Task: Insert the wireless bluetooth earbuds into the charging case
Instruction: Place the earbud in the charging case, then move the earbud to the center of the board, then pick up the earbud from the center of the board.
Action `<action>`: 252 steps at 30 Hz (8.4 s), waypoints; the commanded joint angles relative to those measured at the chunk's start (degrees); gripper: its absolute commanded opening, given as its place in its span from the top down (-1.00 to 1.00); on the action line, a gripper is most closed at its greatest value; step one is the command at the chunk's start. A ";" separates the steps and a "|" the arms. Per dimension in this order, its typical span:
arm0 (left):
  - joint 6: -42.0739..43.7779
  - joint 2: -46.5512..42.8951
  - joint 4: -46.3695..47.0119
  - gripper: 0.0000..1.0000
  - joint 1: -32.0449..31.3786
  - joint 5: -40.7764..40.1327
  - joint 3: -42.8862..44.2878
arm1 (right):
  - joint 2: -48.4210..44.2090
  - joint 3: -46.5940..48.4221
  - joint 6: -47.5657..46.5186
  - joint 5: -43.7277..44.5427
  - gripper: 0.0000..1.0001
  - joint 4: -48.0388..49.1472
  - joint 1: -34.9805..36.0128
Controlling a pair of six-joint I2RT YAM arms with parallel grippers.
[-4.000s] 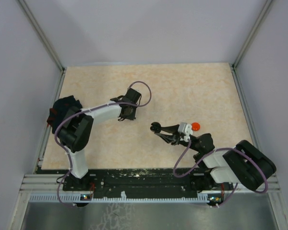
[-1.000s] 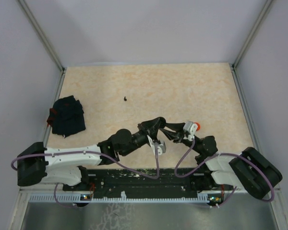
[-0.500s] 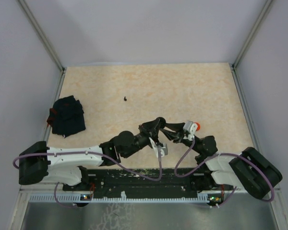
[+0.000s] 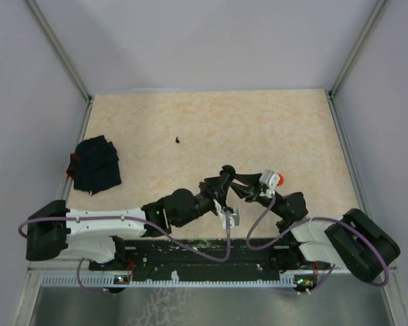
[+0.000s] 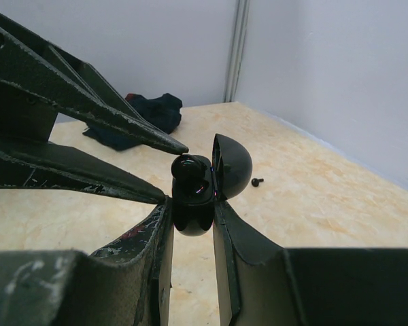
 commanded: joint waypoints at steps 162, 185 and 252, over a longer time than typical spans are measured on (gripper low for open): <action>-73.85 37.81 -27.44 -0.09 54.19 10.97 32.00 | 0.26 0.77 -1.60 4.91 1.00 2.94 0.02; -68.30 47.44 -35.97 0.54 54.81 16.25 41.44 | 0.24 0.86 -1.38 4.61 1.00 2.87 0.02; -69.74 25.56 -46.98 -0.07 42.68 2.05 22.13 | 0.35 0.77 -1.27 4.61 1.00 2.91 0.02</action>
